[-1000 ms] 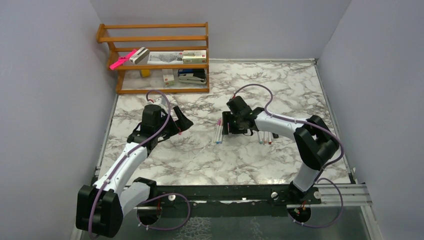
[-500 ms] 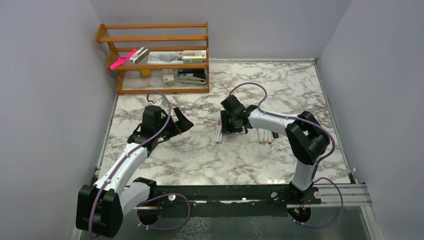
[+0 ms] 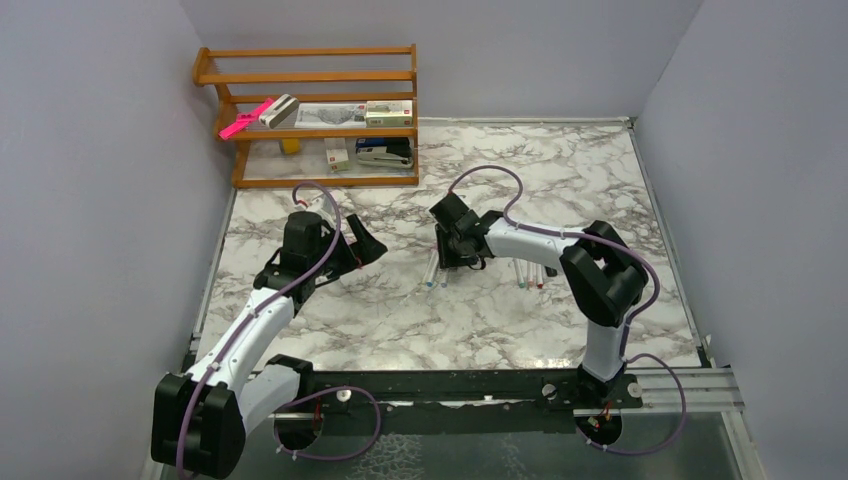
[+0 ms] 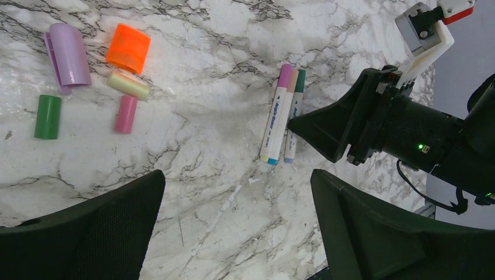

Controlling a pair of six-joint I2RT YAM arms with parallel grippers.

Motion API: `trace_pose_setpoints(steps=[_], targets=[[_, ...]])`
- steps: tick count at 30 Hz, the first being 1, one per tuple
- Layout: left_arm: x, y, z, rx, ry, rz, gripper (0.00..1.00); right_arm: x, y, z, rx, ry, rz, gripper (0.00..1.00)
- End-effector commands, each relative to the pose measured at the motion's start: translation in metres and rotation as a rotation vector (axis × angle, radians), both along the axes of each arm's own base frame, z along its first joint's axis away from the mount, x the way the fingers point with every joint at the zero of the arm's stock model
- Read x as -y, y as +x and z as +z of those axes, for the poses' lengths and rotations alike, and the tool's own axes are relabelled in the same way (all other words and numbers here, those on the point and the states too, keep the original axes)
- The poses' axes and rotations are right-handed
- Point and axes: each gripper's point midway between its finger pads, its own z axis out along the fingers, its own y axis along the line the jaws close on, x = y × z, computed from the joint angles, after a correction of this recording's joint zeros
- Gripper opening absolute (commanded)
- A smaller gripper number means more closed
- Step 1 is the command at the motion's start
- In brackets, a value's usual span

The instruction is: Open the pen caps

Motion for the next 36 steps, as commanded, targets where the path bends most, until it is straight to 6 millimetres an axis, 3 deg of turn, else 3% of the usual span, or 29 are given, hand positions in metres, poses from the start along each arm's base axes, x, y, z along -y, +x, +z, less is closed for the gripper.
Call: trace_pose_setpoints(steps=[1,11,14,15,28,36], targets=[[0.003,-0.004,0.001,0.010,-0.028,-0.015,0.99,0.013,-0.007,-0.016,-0.023,-0.073,-0.027,0.34],[0.007,-0.006,0.001,0.013,-0.048,-0.037,0.99,0.040,-0.023,-0.028,-0.029,-0.142,-0.031,0.31],[0.011,-0.005,0.006,0.020,-0.070,-0.052,0.99,0.048,-0.030,-0.031,-0.034,-0.154,-0.027,0.04],[0.012,-0.005,0.007,0.018,-0.076,-0.055,0.99,0.049,-0.032,-0.032,-0.036,-0.156,-0.025,0.01],[0.022,-0.017,0.000,-0.006,-0.136,-0.102,0.99,0.060,-0.057,-0.019,-0.023,-0.083,0.039,0.01],[0.030,-0.023,-0.006,-0.035,-0.199,-0.129,0.99,0.052,-0.071,-0.001,-0.006,0.030,0.103,0.01]])
